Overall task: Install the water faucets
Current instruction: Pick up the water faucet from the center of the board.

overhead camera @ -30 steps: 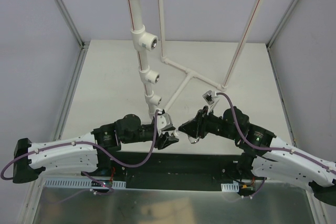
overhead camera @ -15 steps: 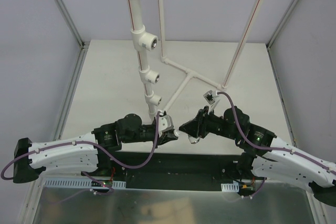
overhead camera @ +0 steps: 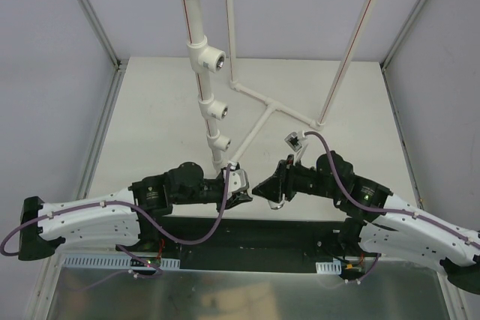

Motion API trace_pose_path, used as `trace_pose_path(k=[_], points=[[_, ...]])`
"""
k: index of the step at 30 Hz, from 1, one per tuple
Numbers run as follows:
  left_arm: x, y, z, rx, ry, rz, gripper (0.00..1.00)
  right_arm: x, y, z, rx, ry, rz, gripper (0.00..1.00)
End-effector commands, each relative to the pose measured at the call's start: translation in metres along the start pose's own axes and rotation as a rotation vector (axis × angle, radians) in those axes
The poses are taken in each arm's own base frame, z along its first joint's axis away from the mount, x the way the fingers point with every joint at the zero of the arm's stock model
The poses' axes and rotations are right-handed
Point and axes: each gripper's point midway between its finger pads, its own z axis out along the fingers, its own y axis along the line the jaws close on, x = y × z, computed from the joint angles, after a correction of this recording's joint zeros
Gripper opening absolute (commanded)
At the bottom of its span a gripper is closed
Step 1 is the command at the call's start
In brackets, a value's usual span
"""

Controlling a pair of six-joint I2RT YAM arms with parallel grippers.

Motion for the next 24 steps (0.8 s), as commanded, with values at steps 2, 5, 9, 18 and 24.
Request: trace_pose_path(k=[2, 5, 9, 18, 24], points=[[-0.045, 0.009, -0.015, -0.045, -0.113, 0.113, 0.00, -0.004, 0.028, -0.006, -0.083, 0.038, 0.040, 0.52], [-0.041, 0.011, -0.019, -0.049, -0.075, 0.136, 0.00, -0.003, 0.027, -0.005, -0.067, 0.048, 0.047, 0.52], [-0.041, 0.007, -0.020, -0.021, -0.048, 0.162, 0.00, -0.003, 0.025, -0.005, -0.057, 0.049, 0.051, 0.49], [-0.032, -0.006, -0.018, 0.069, 0.014, 0.185, 0.00, -0.015, 0.027, -0.016, -0.040, -0.002, 0.006, 0.59], [-0.031, -0.007, -0.019, 0.073, 0.013, 0.183, 0.00, -0.020, 0.029, -0.018, -0.037, -0.019, 0.002, 0.56]])
